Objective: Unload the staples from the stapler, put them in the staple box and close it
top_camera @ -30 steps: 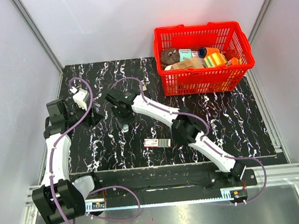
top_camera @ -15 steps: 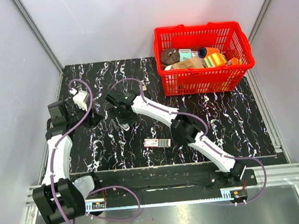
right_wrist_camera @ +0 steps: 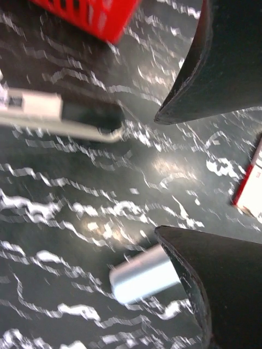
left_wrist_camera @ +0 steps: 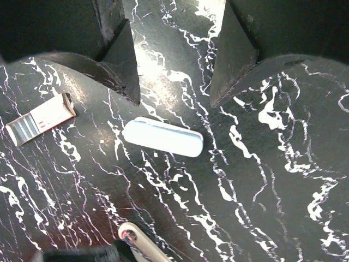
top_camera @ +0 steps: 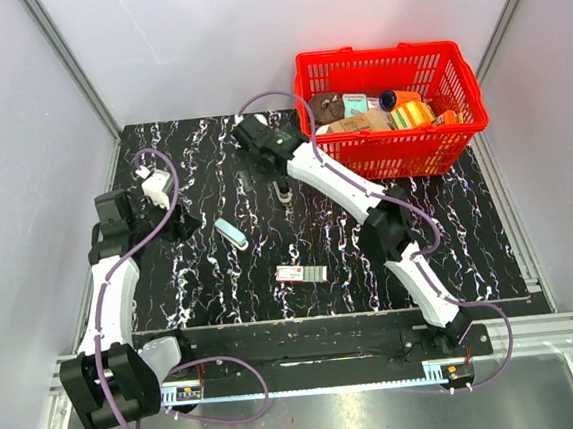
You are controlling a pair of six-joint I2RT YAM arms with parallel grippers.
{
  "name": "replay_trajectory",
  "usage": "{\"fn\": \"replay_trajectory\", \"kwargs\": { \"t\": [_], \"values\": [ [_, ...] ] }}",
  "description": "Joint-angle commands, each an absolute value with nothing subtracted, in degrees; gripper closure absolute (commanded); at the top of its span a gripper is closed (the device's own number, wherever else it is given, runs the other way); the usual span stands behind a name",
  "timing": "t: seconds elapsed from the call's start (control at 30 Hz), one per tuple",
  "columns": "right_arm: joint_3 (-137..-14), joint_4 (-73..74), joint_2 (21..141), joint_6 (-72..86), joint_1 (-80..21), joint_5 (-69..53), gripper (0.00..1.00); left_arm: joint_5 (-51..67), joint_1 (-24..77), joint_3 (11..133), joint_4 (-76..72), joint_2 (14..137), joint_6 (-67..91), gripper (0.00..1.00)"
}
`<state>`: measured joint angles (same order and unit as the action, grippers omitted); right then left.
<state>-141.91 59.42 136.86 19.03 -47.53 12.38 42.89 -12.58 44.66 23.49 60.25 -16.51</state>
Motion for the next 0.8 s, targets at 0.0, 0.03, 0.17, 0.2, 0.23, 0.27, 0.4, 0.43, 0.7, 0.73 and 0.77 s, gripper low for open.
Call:
{"fn": "replay_trajectory", "kwargs": {
  "t": [0.0, 0.03, 0.17, 0.2, 0.23, 0.27, 0.4, 0.43, 0.7, 0.73, 0.77],
  "values": [
    [-144.7, 57.9, 139.1, 13.9, -42.9, 19.8, 0.21, 38.9, -7.6, 47.0, 21.9, 60.9, -15.1, 0.42],
    [-145.1, 57.4, 139.9, 13.3, -42.3, 19.5, 0.21, 38.1, -6.4, 46.8, 21.5, 60.9, -15.1, 0.42],
    [-144.9, 54.9, 141.9, 11.5, -41.0, 19.1, 0.22, 36.4, -3.7, 46.3, 21.2, 61.7, -15.4, 0.42],
    [-144.9, 54.6, 142.6, 11.3, -40.9, 18.7, 0.22, 36.3, -3.6, 46.3, 21.1, 62.0, -15.6, 0.42],
    [-144.8, 53.9, 143.0, 11.3, -40.9, 18.4, 0.22, 36.0, -3.6, 46.3, 21.0, 62.3, -15.6, 0.42],
    [-144.7, 53.4, 143.4, 11.3, -40.9, 18.1, 0.23, 35.9, -3.6, 46.2, 20.9, 62.6, -15.7, 0.42],
    [-144.5, 51.6, 145.5, 11.3, -40.9, 16.7, 0.25, 35.2, -3.3, 46.2, 20.7, 63.5, -16.1, 0.42],
    [-144.4, 51.2, 145.9, 11.6, -40.9, 16.5, 0.26, 35.2, -3.2, 46.2, 20.7, 63.5, -16.2, 0.42],
    [-143.6, 48.7, 148.4, 13.1, -40.9, 15.9, 0.43, 33.5, -2.9, 45.9, 20.1, 63.7, -16.8, 0.42],
    [-143.4, 48.5, 148.5, 13.4, -40.9, 15.9, 0.48, 33.4, -2.9, 45.9, 20.1, 63.7, -16.8, 0.42],
    [-143.0, 48.3, 148.5, 13.6, -40.9, 15.8, 0.54, 33.2, -2.6, 45.7, 20.0, 63.8, -16.7, 0.41]
  ]
}}
